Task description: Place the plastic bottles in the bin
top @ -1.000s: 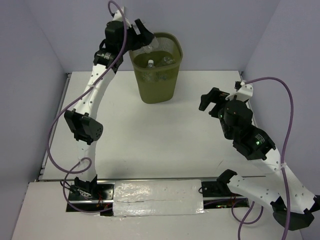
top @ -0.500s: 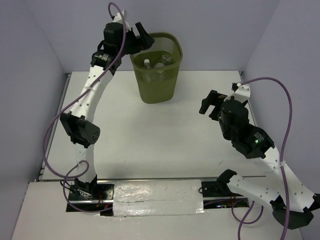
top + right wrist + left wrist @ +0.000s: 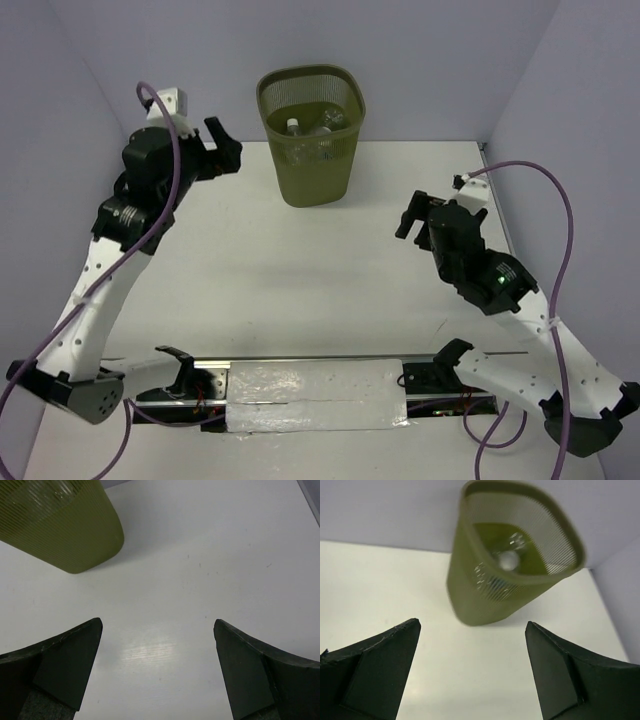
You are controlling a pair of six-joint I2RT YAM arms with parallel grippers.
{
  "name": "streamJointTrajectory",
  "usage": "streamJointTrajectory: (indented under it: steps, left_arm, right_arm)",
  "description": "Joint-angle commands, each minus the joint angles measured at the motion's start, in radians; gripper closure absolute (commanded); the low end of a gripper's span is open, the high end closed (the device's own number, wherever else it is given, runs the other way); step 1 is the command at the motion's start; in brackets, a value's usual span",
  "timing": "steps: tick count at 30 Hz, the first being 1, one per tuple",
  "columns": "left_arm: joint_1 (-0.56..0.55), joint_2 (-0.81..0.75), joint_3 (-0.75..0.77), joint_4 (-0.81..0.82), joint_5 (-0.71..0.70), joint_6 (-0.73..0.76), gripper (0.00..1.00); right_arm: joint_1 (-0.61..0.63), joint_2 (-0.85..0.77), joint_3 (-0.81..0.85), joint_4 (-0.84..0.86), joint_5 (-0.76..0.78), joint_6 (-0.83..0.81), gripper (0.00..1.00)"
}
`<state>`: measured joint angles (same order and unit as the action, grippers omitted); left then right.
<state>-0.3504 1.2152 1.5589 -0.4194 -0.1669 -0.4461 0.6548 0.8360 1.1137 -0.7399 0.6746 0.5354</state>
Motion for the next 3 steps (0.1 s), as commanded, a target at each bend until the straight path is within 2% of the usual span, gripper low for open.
streamJointTrajectory:
  steps: [1,3]
  left_arm:
    - [-0.001,-0.072,-0.114,0.016,-0.118,0.073,0.01]
    - [0.002,-0.112,-0.16,0.007,-0.143,0.081,0.01]
  right_arm:
    - [0.003,0.024,-0.017,0.0,0.022,0.018,0.0]
    - [0.003,0.064,-0.002,-0.033,0.046,0.037,0.0]
